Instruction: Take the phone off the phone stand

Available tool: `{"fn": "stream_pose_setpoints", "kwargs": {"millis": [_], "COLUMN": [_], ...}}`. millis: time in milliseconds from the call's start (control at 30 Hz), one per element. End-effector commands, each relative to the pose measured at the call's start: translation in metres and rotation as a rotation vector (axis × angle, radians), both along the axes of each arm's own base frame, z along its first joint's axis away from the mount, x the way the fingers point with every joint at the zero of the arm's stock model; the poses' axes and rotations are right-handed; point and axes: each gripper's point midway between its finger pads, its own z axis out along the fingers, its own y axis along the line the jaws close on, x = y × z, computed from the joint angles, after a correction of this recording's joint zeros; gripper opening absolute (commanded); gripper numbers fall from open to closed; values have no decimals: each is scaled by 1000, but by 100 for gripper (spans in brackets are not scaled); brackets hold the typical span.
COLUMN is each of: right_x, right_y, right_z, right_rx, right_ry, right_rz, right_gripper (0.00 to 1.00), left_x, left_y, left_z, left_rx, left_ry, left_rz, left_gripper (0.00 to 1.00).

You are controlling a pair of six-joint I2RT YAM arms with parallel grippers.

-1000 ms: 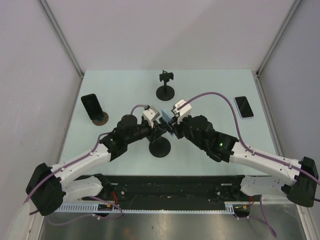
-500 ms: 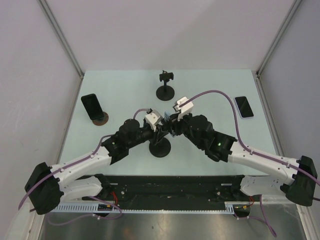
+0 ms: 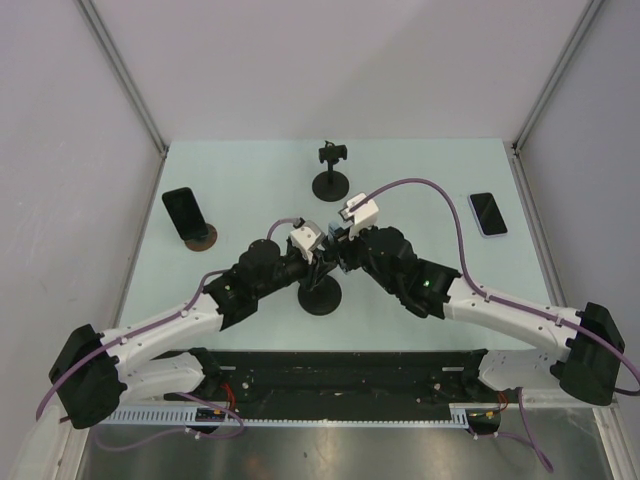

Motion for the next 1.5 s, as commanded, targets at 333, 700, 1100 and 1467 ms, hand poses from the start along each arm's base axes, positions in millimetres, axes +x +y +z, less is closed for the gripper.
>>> {"fn": "stream_pose_setpoints", "kwargs": {"millis": [333, 700, 1100, 1467], "right_x": [-1, -16, 5, 18], "right_y": [0, -18, -50, -70], "right_z": [6, 1, 11, 15], "right_rx": [20, -56, 13, 47], "right_ry": [11, 30, 30, 21], "right_rz": [14, 10, -204, -336], "right_gripper": [0, 0, 0, 0], "left_x": [12, 39, 25, 12], "left_y": [5, 57, 63, 67], "left_z": [23, -11, -22, -27], "left_rx": [-103, -89, -125, -177], "left_ry": [-19, 124, 164, 188], "left_rz": [121, 507, 491, 470], "left_gripper": [0, 0, 0, 0]}}
